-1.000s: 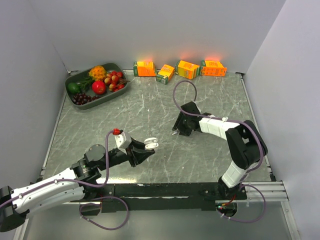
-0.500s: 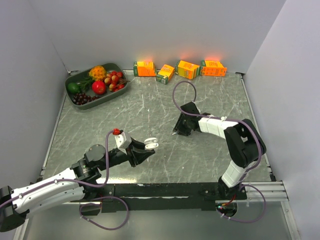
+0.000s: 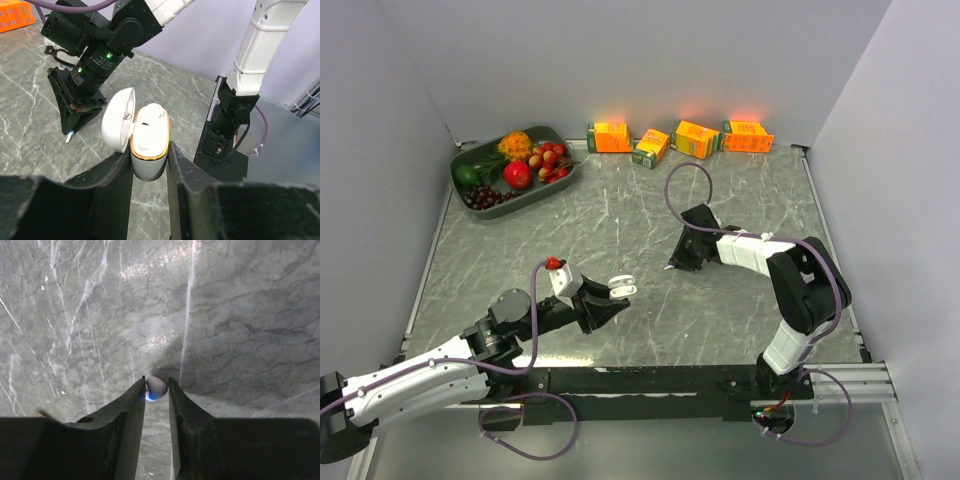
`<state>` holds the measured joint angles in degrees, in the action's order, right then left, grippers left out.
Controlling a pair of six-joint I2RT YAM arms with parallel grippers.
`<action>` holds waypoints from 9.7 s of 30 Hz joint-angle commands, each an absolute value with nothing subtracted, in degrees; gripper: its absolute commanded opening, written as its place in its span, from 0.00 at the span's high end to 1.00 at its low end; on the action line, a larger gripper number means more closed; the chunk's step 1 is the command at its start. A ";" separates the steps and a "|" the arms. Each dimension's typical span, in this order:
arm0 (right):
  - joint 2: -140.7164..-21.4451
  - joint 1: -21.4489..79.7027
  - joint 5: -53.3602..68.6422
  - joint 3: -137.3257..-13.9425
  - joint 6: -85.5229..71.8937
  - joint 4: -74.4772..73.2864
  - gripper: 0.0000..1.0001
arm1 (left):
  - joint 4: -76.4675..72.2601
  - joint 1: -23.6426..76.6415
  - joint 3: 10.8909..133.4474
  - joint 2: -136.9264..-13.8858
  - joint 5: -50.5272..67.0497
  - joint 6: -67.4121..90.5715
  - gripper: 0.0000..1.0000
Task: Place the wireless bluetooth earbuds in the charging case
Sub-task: Pick up the earbud from the center of the board.
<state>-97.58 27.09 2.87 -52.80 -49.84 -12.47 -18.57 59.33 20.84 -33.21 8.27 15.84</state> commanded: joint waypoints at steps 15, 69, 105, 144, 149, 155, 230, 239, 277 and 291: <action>-92.29 26.81 -1.39 -51.42 -44.04 -13.62 0.86 | -20.39 59.76 20.74 -33.05 7.29 16.61 0.99; -86.03 30.32 -3.52 -49.48 -57.03 -23.36 0.44 | -20.30 59.76 21.09 -33.22 7.47 16.88 0.99; -100.46 27.16 4.13 -56.43 -58.19 -33.22 0.48 | -19.95 60.38 20.74 -30.67 5.36 17.40 0.99; -112.68 24.79 3.25 -70.49 -47.11 -48.43 0.53 | -21.27 61.26 20.48 -29.71 5.71 18.11 0.99; -111.97 24.70 3.43 -69.52 -47.72 -47.55 0.56 | -20.92 61.70 20.56 -29.44 5.27 18.02 0.99; -111.27 24.87 3.25 -69.87 -47.29 -46.67 0.63 | -20.39 62.40 20.30 -29.00 4.48 18.02 0.99; -106.98 33.49 -13.44 -89.56 -17.03 -44.21 0.20 | -17.58 62.84 20.74 -29.80 2.46 19.95 0.99; -94.58 20.14 4.07 -73.58 -48.59 -34.82 0.11 | -18.72 63.02 19.78 -29.09 2.37 21.18 0.99; -100.53 28.21 1.84 -72.42 -47.46 -35.86 0.39 | -20.74 63.19 18.81 -30.06 0.35 22.76 0.99; -106.43 28.65 -1.40 -76.82 -44.39 -39.11 0.57 | -19.69 63.19 18.46 -29.00 0.18 21.97 0.99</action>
<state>-105.30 28.84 0.47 -74.63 -44.97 -37.74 -18.11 62.94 18.76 -29.34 0.84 21.98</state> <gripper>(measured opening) 0.436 0.336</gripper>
